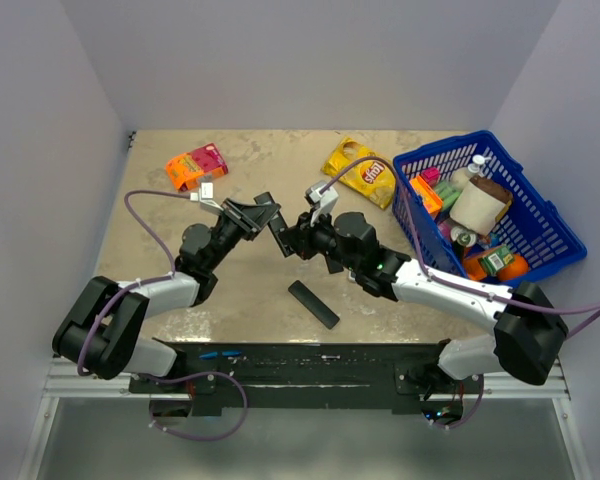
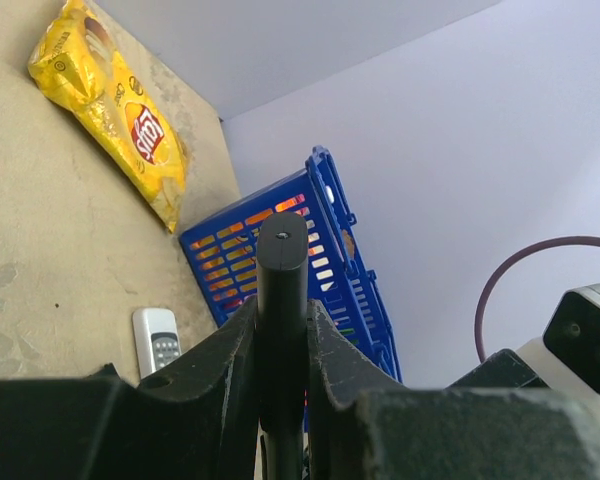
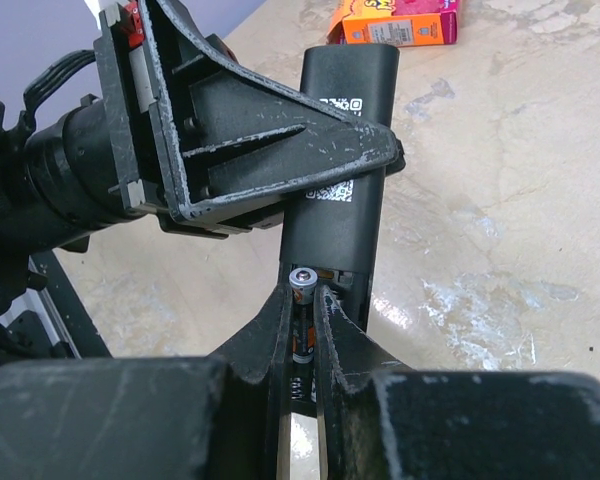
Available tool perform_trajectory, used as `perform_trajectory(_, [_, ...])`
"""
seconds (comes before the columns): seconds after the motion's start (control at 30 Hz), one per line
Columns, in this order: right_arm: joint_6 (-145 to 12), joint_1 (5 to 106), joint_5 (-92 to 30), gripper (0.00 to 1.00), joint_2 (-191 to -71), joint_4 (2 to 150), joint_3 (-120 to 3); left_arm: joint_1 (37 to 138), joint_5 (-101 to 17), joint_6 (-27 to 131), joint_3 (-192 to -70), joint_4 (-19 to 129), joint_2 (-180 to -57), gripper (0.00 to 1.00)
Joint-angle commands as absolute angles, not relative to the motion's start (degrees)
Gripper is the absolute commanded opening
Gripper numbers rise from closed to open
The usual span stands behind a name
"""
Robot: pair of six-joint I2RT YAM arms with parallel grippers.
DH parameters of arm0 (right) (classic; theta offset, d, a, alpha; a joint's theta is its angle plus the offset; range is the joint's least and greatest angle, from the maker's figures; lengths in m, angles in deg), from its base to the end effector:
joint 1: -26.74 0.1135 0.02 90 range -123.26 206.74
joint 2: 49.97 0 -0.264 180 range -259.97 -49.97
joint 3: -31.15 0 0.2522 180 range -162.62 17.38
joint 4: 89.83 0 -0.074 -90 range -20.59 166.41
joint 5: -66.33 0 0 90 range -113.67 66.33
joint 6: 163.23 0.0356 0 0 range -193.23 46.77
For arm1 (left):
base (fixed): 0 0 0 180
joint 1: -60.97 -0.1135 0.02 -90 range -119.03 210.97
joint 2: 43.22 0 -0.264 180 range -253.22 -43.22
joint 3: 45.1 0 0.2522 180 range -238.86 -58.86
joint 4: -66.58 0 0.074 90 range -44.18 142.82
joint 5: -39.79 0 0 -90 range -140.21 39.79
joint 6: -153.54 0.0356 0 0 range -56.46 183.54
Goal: Load the batteries into the remote control
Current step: Load the battery into the remote control.
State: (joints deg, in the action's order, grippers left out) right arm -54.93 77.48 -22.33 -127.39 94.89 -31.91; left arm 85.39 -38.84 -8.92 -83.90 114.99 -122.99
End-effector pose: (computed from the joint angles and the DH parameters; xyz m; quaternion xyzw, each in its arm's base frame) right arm 0.1999 0.2433 0.2903 -0.2062 0.7357 0.3582 0.5366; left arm 0.2443 -0.1186 0.2220 -0.1992 0.6299 -0.6029 0.4472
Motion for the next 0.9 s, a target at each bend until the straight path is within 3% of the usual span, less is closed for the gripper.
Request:
perform_trajectory(0.0, [-56.53,77.81,-22.27,0.02,-127.57,97.07,-31.39,85.23,-38.96,-10.55,-86.37,120.14,-123.03,0.00])
perform_trajectory(0.6, [-57.68,77.89,-22.44,0.07,-129.60,90.39,-34.65,85.14,-39.40,-10.29,-86.19,121.11,-123.03,0.00])
perform_trajectory(0.87, [-57.50,77.89,-22.09,0.13,-130.04,89.16,-35.35,85.14,-39.84,-10.64,-85.93,120.85,-122.76,0.00])
